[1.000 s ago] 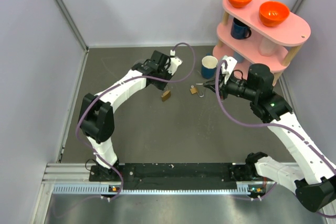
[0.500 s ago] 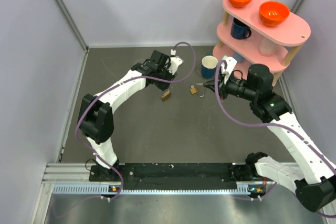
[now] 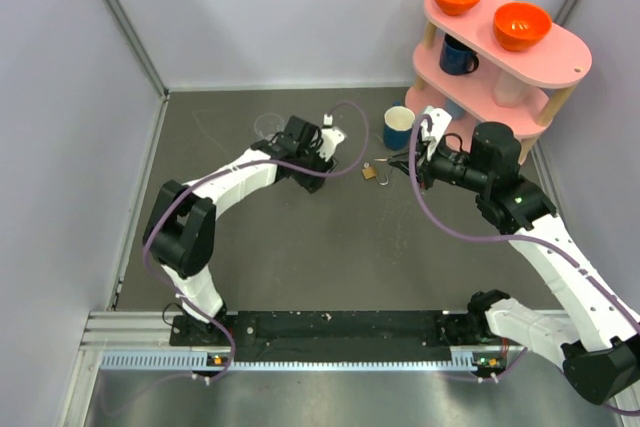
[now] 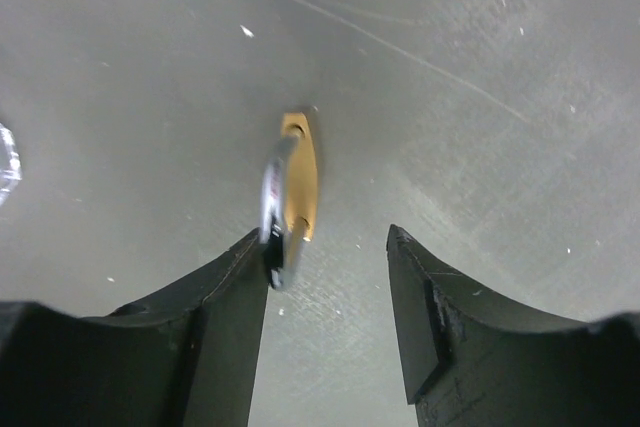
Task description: Unlock with the key
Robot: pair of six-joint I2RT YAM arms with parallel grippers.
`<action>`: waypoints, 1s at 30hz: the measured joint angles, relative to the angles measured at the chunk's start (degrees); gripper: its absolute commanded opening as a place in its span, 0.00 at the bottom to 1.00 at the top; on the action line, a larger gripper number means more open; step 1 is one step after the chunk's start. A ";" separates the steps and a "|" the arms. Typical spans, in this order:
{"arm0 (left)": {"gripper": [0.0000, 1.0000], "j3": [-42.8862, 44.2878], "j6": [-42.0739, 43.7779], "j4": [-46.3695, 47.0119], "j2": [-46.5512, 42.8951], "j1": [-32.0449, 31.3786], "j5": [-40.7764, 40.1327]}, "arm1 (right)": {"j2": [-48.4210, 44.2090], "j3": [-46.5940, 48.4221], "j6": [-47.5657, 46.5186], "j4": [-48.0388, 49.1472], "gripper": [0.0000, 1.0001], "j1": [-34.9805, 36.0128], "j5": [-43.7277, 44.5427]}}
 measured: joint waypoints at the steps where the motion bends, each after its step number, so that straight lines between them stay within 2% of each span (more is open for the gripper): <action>1: 0.57 -1.81 0.00 1.42 -0.50 0.00 0.22 | 0.00 0.00 0.00 0.00 0.00 0.00 0.04; 7: 0.62 -16.65 -0.35 15.54 -7.96 0.42 2.73 | 0.00 -0.02 -0.04 0.00 0.00 0.00 0.37; 11: 0.64 -22.71 -1.95 24.70 -10.73 0.50 2.82 | 0.00 -0.07 -0.11 0.00 0.00 0.00 0.90; 16: 0.64 -23.28 -5.31 30.91 -9.60 0.57 1.20 | 0.02 -0.09 -0.44 0.00 0.00 0.00 1.46; 26: 0.62 -23.37 -10.27 35.26 -4.09 0.87 -2.64 | 0.13 -0.31 -0.46 0.09 0.00 0.00 2.23; 30: 0.60 -25.64 -11.87 39.85 -4.02 1.03 -3.72 | 0.28 -0.31 -0.48 0.13 0.00 0.00 2.47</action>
